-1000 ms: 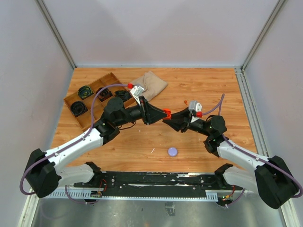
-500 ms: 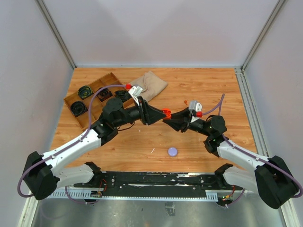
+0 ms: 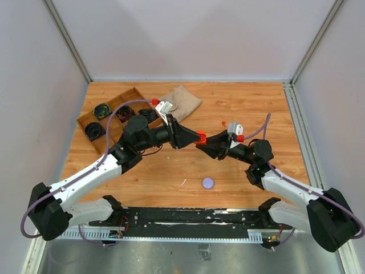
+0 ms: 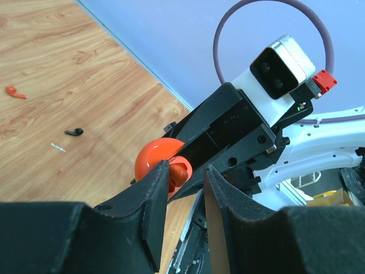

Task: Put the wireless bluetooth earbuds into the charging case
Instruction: Place the earbud in the charging case.

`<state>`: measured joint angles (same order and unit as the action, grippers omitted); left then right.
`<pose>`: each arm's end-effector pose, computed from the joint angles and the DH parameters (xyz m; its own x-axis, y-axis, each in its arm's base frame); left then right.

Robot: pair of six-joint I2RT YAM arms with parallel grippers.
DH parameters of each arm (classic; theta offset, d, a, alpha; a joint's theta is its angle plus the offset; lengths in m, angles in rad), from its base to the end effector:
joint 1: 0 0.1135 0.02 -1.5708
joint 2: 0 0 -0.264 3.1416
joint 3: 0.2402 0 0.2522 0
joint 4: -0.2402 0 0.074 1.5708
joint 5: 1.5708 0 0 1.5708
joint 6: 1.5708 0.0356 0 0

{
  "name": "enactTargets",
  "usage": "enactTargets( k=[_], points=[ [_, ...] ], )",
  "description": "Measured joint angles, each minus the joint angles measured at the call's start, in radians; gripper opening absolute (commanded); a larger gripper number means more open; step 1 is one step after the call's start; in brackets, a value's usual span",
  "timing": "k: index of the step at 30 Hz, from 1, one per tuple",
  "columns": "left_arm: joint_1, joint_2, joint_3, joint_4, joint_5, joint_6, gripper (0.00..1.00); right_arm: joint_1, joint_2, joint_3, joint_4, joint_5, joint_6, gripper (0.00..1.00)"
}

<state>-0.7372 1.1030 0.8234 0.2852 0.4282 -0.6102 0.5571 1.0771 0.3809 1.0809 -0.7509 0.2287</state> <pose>0.1821 -0.1853 0.3398 -0.5232 -0.2291 -0.8209 0.7555 0.3210 -0.5711 0.1688 0.1338 0.2725 0.1009 0.2581 -0.9608 -0.9715 0.2337 -0.0392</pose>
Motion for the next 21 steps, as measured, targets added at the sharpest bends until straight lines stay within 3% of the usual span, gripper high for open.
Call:
enactTargets(
  k=[15,21],
  points=[
    [0.0,0.058,0.058,0.001,0.073,0.011,0.37,0.002,0.0,0.0,-0.002,-0.02,0.005,0.01],
    [-0.001,0.068,0.072,-0.008,0.093,0.034,0.44,0.002,0.002,0.0,-0.004,-0.028,0.007,0.01]
  ],
)
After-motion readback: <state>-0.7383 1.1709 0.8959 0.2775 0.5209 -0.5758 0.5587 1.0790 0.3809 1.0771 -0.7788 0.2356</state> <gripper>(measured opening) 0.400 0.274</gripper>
